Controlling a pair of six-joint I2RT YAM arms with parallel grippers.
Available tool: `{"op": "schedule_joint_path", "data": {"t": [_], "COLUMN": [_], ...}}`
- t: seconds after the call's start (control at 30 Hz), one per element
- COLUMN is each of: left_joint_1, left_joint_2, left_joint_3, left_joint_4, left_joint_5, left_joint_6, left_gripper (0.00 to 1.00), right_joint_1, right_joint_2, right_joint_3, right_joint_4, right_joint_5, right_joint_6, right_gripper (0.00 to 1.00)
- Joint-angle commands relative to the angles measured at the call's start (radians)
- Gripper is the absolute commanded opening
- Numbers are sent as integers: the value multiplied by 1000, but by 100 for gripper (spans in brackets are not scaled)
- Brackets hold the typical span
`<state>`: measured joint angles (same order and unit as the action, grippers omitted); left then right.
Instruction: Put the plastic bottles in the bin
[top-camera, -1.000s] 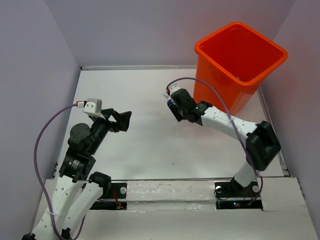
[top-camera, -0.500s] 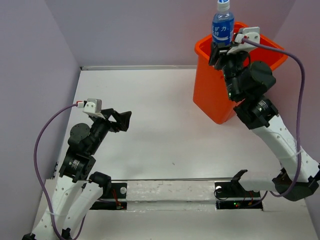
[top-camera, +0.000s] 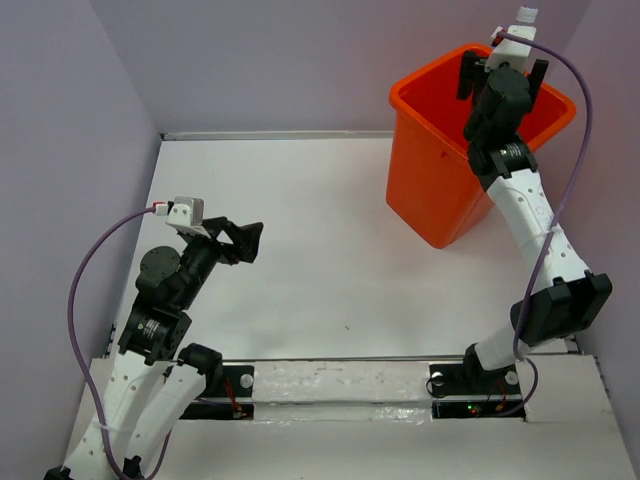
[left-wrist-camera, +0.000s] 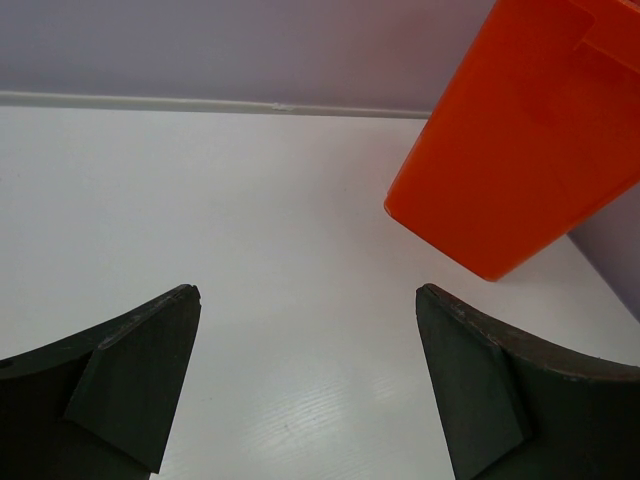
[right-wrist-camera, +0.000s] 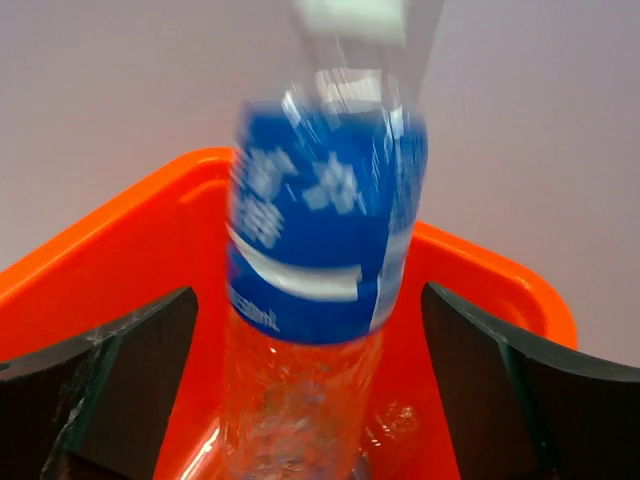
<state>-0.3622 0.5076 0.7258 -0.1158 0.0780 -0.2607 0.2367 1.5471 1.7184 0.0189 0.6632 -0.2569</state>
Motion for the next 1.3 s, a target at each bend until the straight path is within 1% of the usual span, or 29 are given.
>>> {"op": "schedule_joint_path", "data": {"t": [0.0, 0.1, 0.13, 0.17, 0.2, 0.23, 0.27, 0.3, 0.33, 0.37, 0.4, 0.43, 0.47, 0.5, 0.53, 0.57, 0.63, 0.67, 0.7, 0.77, 0.8, 0.83, 0.9, 0.93, 0.97, 1.0, 1.03, 1.13, 1.27], "left_joint_1": [6, 8, 8, 8, 9, 11, 11, 12, 11, 11, 12, 11, 12, 11, 11, 11, 11, 12, 11, 12, 11, 12, 11, 12, 11, 11, 12, 11, 11], "left_joint_2": [8, 14, 14, 14, 12, 12, 11, 11, 11, 9, 8, 8, 9, 9, 11, 11, 8, 6, 0, -6, -9, -12, -17, -18, -18, -20, -23, -29, -6], "left_joint_3": [-8, -6, -8, -8, -8, -8, -8, -8, -8, -8, -11, -11, -14, -14, -16, -17, -20, -22, -25, -26, -26, -28, -26, -23, -20, -19, -17, -23, 0], "left_joint_4": [45, 45, 45, 44, 45, 45, 45, 45, 45, 45, 48, 51, 57, 62, 64, 67, 73, 74, 80, 88, 93, 94, 96, 96, 96, 96, 96, 84, 64], "left_joint_5": [19, 19, 19, 17, 14, 11, 5, 2, -4, -7, -10, -12, -11, -6, -4, 2, 8, 9, 11, 12, 14, 17, 20, 25, 26, 37, 42, 36, 16], "left_joint_6": [1, 0, 1, 3, 3, 3, 5, 5, 5, 6, 5, 5, 3, 2, 0, -2, -9, -12, -15, -21, -25, -31, -41, -52, -55, -58, -66, -74, -74], "left_gripper": [99, 99, 99, 99, 99, 99, 99, 99, 99, 99, 99, 99, 99, 99, 99, 99, 99, 99, 99, 99, 99, 99, 99, 99, 99, 99, 99, 99, 99], "right_joint_1": [-5, -5, -5, -5, -5, -5, -5, -5, -5, -5, -5, -5, -5, -5, -5, 9, 35, 35, 45, 46, 46, 46, 46, 46, 46, 46, 46, 46, 46], "right_joint_2": [-106, -201, -228, -255, -316, -346, -405, -406, -459, -485, -507, -543, -561, -577, -608, -625, -668, -721, -758, -839, -936, -987, -1083, -1175, -1217, -1290, -1324, -1407, -1409], "right_joint_3": [66, 90, 89, 78, 61, 17, -8, -35, -66, -144, -185, -227, -326, -382, -445, -573, -696, -744, -831, -917, -959, -1023, -1074, -1114, -1128, -1143, -1166, -1181, -1163], "right_joint_4": [-55, -135, -166, -169, -169, -165, -159, -152, -146, -116, -99, -82, -35, 13, 117, 175, 295, 302, 300, 296, 288, 241, 184, 112, 69, 31, -41, -129, -140], "right_joint_5": [-98, -247, -305, -365, -492, -560, -679, -742, -805, -868, -1005, -1077, -1223, -1298, -1377, -1503, -1569, -1599, -1600, -1591, -1572, -1552, -1476, -1450, -1421, -1345, -1268, -1191, -1151], "right_joint_6": [137, 252, 333, 366, 396, 460, 493, 525, 560, 626, 660, 695, 762, 794, 864, 899, 964, 964, 963, 956, 950, 923, 898, 859, 835, 822, 794, 762, 728], "right_gripper": [100, 100, 100, 100, 100, 100, 100, 100, 100, 100, 100, 100, 100, 100, 100, 100, 100, 100, 100, 100, 100, 100, 100, 100, 100, 100, 100, 100, 100]}}
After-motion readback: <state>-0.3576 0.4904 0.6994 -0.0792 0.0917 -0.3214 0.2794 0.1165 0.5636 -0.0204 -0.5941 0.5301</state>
